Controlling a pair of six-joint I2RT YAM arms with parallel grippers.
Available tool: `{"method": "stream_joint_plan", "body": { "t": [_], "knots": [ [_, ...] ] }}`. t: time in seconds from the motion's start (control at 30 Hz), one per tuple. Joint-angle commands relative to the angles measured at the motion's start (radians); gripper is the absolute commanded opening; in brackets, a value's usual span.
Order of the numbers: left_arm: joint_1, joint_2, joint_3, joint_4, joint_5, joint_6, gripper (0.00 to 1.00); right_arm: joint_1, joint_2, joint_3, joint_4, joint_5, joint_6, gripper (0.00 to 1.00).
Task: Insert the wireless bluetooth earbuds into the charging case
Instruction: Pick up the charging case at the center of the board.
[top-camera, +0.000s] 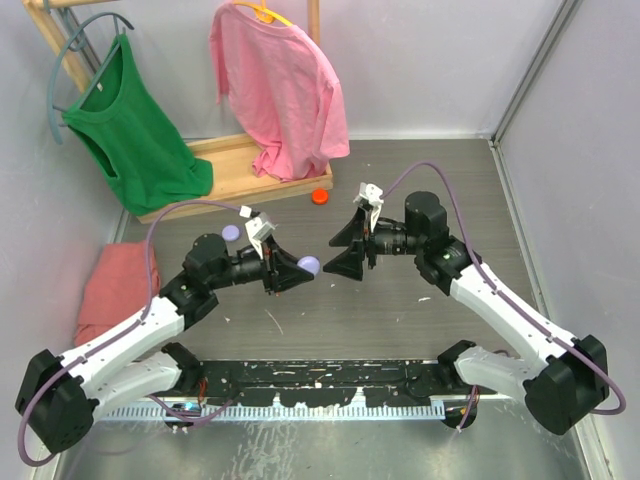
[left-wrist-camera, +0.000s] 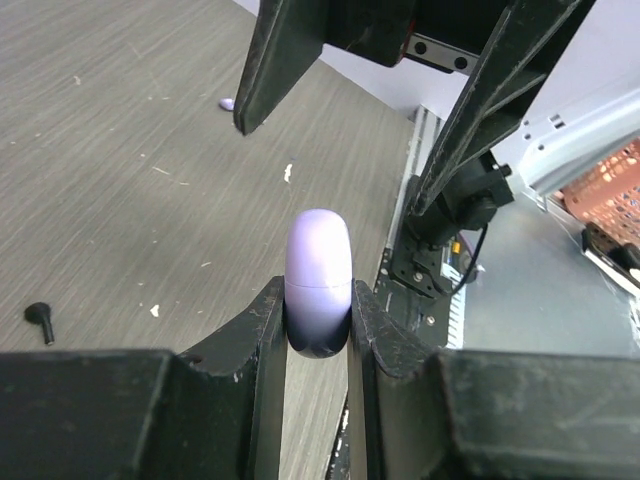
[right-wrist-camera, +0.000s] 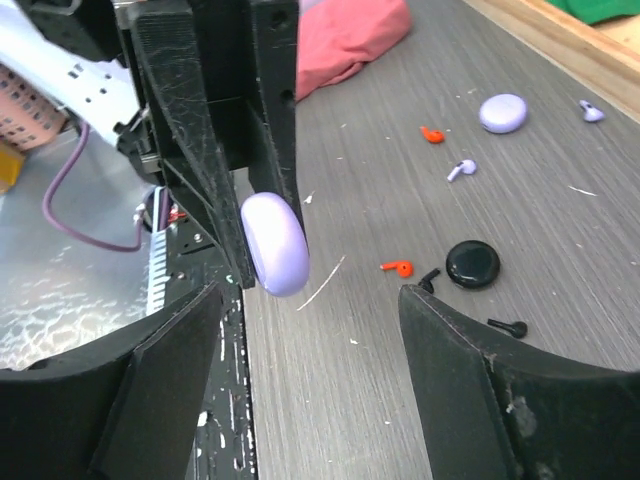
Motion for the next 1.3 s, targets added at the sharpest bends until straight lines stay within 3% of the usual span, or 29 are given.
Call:
{"method": "stream_joint_plan", "body": {
  "t": [0.0, 0.3, 0.77, 1.07, 1.27],
  "knots": [
    [0.004, 0.035, 0.067, 0.033, 0.119, 0.012, 0.00, 0.001, 0.013, 0.005, 0.122, -0.143, -0.008, 0.76],
    [0.004, 0.102, 0.074, 0.135, 0.162, -0.045, 0.00, 0.041, 0.072, -0.008, 0.219, -0.196, 0.029, 0.58],
    [0.005, 0.061, 0.044, 0.162, 0.167, -0.032, 0.00, 0.055, 0.082, -0.011, 0.167, -0.241, -0.024, 0.48],
    [0.004, 0.034, 0.040, 0.107, 0.179, 0.010, 0.05, 0.057, 0.063, 0.019, 0.091, -0.248, -0.069, 0.17],
    [0.005, -0.018, 0.038, 0.003, 0.143, 0.087, 0.24, 0.078, 0.042, 0.080, -0.083, -0.194, -0.177, 0.02]
  ]
}}
